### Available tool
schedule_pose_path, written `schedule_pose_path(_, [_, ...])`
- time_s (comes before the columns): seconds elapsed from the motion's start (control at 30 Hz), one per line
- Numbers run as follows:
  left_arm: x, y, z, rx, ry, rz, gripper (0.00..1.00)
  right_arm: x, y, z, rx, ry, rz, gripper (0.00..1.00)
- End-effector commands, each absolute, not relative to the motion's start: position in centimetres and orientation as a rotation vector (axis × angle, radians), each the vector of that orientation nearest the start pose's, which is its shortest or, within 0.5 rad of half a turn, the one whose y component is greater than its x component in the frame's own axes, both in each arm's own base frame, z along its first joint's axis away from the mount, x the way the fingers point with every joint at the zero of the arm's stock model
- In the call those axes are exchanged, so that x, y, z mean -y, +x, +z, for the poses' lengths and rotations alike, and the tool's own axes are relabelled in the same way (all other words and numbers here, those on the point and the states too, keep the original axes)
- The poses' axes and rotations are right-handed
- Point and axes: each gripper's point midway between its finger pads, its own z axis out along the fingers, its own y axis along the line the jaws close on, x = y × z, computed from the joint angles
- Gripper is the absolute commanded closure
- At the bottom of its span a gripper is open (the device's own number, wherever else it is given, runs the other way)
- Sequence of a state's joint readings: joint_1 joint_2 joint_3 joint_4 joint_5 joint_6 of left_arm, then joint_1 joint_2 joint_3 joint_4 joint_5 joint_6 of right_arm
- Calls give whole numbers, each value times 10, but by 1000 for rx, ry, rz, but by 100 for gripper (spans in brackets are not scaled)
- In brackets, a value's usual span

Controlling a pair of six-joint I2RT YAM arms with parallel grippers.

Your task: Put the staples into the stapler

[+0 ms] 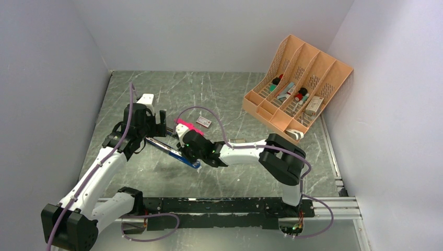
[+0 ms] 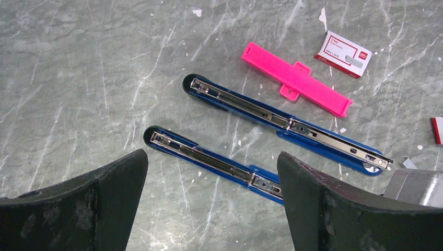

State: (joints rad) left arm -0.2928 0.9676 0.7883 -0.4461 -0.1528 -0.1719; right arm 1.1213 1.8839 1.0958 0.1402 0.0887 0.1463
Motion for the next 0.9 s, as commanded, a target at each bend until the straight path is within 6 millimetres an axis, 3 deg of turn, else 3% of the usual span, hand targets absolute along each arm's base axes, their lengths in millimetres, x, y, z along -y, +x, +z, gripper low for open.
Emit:
schedule_pose_path(0.0, [71, 294, 173, -2160, 61, -116, 2, -427, 218, 35, -2096, -1092, 541, 100])
schedule_pose_path(0.47, [72, 294, 174, -2159, 62, -117, 2, -422, 214, 26, -2149, -1145, 520, 100])
schedule_pose_path(0.87, [71, 294, 173, -2161, 63, -116, 2, -410, 235, 44, -2158, -954, 499, 100])
